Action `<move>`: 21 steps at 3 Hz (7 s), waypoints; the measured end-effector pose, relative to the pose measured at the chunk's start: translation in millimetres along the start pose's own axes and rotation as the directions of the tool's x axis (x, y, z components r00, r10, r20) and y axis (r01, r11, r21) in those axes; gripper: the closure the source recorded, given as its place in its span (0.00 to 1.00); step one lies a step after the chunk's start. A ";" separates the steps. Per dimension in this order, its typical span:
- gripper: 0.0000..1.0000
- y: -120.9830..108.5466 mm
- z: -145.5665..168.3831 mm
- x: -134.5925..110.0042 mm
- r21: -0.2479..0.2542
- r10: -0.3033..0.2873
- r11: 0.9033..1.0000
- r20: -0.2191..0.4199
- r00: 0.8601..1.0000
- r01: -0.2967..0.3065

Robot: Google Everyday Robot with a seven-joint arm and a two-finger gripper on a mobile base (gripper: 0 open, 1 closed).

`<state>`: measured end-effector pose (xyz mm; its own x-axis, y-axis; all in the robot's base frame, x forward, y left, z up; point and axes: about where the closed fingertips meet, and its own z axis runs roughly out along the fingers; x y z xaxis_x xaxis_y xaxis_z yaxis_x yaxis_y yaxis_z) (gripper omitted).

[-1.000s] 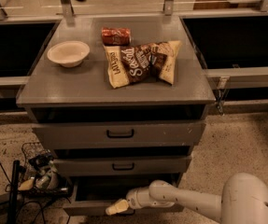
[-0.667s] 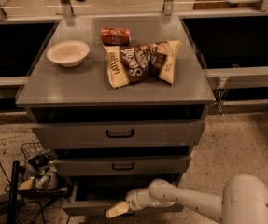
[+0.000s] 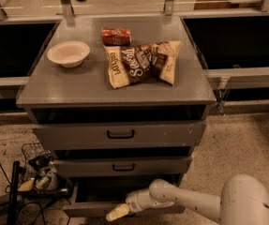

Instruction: Open bottom drawer

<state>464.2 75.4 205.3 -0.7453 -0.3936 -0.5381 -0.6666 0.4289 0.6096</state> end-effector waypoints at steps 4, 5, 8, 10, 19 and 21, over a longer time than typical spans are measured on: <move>0.00 47.4 -1.3 35.2 -0.171 -0.098 0.982 -0.073 0.993 0.085; 0.00 61.1 -2.4 54.3 -0.208 -0.125 0.973 -0.089 0.988 0.104; 0.00 71.9 3.0 67.0 -0.263 -0.134 0.960 -0.118 0.984 0.099; 0.00 83.7 4.8 79.5 -0.298 -0.152 0.949 -0.149 0.977 0.103; 0.00 133.2 0.6 115.9 -0.430 -0.146 0.903 -0.313 0.939 -0.003; 0.00 149.3 2.3 142.3 -0.476 -0.177 0.879 -0.368 0.913 -0.021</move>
Offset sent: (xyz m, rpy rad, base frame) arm -0.0352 0.0065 0.0155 0.0693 0.0069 0.1535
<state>258.7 85.3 218.4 -0.5591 -0.7341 -0.3853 -0.5659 -0.0017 0.8245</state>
